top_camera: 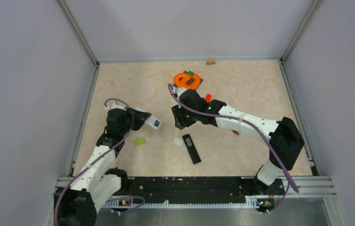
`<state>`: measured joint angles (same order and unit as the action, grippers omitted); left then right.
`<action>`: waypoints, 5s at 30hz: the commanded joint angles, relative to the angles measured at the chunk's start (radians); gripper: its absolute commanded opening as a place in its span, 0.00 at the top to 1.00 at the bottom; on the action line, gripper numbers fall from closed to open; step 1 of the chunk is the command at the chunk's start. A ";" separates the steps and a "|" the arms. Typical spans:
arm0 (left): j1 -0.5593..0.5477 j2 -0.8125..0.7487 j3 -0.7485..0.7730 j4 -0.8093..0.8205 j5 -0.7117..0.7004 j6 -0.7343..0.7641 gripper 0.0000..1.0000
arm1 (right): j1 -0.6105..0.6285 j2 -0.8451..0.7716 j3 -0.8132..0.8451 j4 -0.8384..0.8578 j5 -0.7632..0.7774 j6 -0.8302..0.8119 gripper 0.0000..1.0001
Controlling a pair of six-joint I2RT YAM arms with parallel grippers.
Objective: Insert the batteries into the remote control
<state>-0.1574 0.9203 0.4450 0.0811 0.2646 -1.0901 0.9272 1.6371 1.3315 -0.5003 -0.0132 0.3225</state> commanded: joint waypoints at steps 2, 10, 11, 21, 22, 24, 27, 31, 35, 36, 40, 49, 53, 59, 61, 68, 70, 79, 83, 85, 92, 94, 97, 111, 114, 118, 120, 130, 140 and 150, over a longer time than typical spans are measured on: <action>0.009 -0.092 0.065 -0.218 -0.219 0.053 1.00 | 0.063 0.042 -0.025 0.081 0.033 -0.083 0.57; 0.013 -0.221 0.083 -0.383 -0.426 0.027 1.00 | 0.111 0.212 0.010 0.076 0.073 -0.115 0.60; 0.013 -0.236 0.086 -0.400 -0.456 0.021 1.00 | 0.116 0.226 0.012 0.077 0.070 -0.118 0.60; 0.015 -0.306 0.114 -0.476 -0.542 0.035 1.00 | 0.154 0.312 0.048 0.059 0.069 -0.141 0.66; 0.015 -0.308 0.111 -0.478 -0.542 0.035 1.00 | 0.155 0.316 0.050 0.055 0.071 -0.141 0.67; 0.015 -0.311 0.108 -0.478 -0.540 0.035 1.00 | 0.157 0.323 0.054 0.046 0.074 -0.141 0.68; 0.016 -0.314 0.107 -0.475 -0.541 0.039 1.00 | 0.161 0.332 0.062 0.031 0.080 -0.144 0.69; 0.018 -0.317 0.107 -0.478 -0.539 0.042 1.00 | 0.163 0.350 0.077 0.000 0.088 -0.139 0.75; 0.019 -0.328 0.105 -0.484 -0.545 0.041 1.00 | 0.171 0.367 0.086 -0.037 0.133 -0.127 0.77; 0.019 -0.331 0.106 -0.488 -0.548 0.041 1.00 | 0.173 0.369 0.086 -0.041 0.139 -0.122 0.77; 0.019 -0.344 0.105 -0.497 -0.553 0.044 1.00 | 0.188 0.374 0.089 -0.063 0.164 -0.110 0.73; 0.019 -0.355 0.099 -0.496 -0.531 0.045 1.00 | 0.202 0.387 0.077 -0.055 0.128 -0.063 0.81; 0.019 -0.360 0.097 -0.481 -0.510 0.056 1.00 | 0.198 0.403 0.074 -0.030 0.125 -0.025 0.93; 0.019 -0.348 0.068 -0.356 -0.413 0.081 1.00 | 0.144 0.302 0.044 0.056 0.097 0.044 1.00; 0.019 -0.318 0.057 -0.281 -0.362 0.085 1.00 | 0.103 0.232 0.018 0.104 0.045 0.084 1.00; 0.019 -0.105 0.061 0.067 -0.160 0.057 1.00 | -0.091 -0.084 -0.141 0.430 -0.190 0.298 1.00; 0.019 -0.028 0.075 0.192 -0.107 0.032 1.00 | -0.138 -0.150 -0.167 0.542 -0.236 0.377 1.00; 0.019 0.263 0.174 0.699 0.090 -0.131 1.00 | -0.177 -0.106 -0.159 1.062 -0.344 0.755 1.00; 0.019 0.329 0.188 0.805 0.122 -0.247 1.00 | -0.179 -0.060 -0.150 1.174 -0.345 0.888 1.00; 0.019 0.348 0.182 0.855 0.127 -0.299 1.00 | -0.182 -0.042 -0.147 1.223 -0.345 0.943 1.00; 0.019 0.359 0.175 0.905 0.137 -0.387 1.00 | -0.189 -0.009 -0.134 1.233 -0.344 1.036 1.00; 0.019 0.358 0.172 0.916 0.142 -0.415 1.00 | -0.189 -0.003 -0.140 1.237 -0.343 1.046 1.00; 0.019 0.352 0.167 0.913 0.148 -0.440 1.00 | -0.189 -0.002 -0.149 1.233 -0.340 1.056 1.00; 0.021 0.324 0.154 0.922 0.156 -0.501 1.00 | -0.198 -0.005 -0.181 1.231 -0.332 1.083 1.00; 0.021 0.325 0.151 0.932 0.161 -0.514 1.00 | -0.201 -0.003 -0.186 1.232 -0.328 1.084 1.00; 0.021 0.326 0.146 0.942 0.169 -0.533 1.00 | -0.210 -0.001 -0.202 1.252 -0.320 1.091 1.00; 0.021 0.327 0.146 0.944 0.172 -0.537 1.00 | -0.215 0.002 -0.201 1.260 -0.324 1.093 1.00; 0.021 0.323 0.138 0.937 0.177 -0.546 1.00 | -0.219 0.012 -0.207 1.322 -0.342 1.104 1.00; 0.021 0.320 0.139 0.947 0.186 -0.565 1.00 | -0.220 0.041 -0.206 1.342 -0.372 1.143 1.00; 0.021 0.307 0.134 0.941 0.179 -0.563 1.00 | -0.225 0.031 -0.228 1.315 -0.358 1.145 1.00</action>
<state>-0.1406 1.2682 0.5789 0.9348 0.4335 -1.6474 0.7151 1.6787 1.1248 0.7845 -0.3721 1.4631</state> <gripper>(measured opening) 0.261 0.008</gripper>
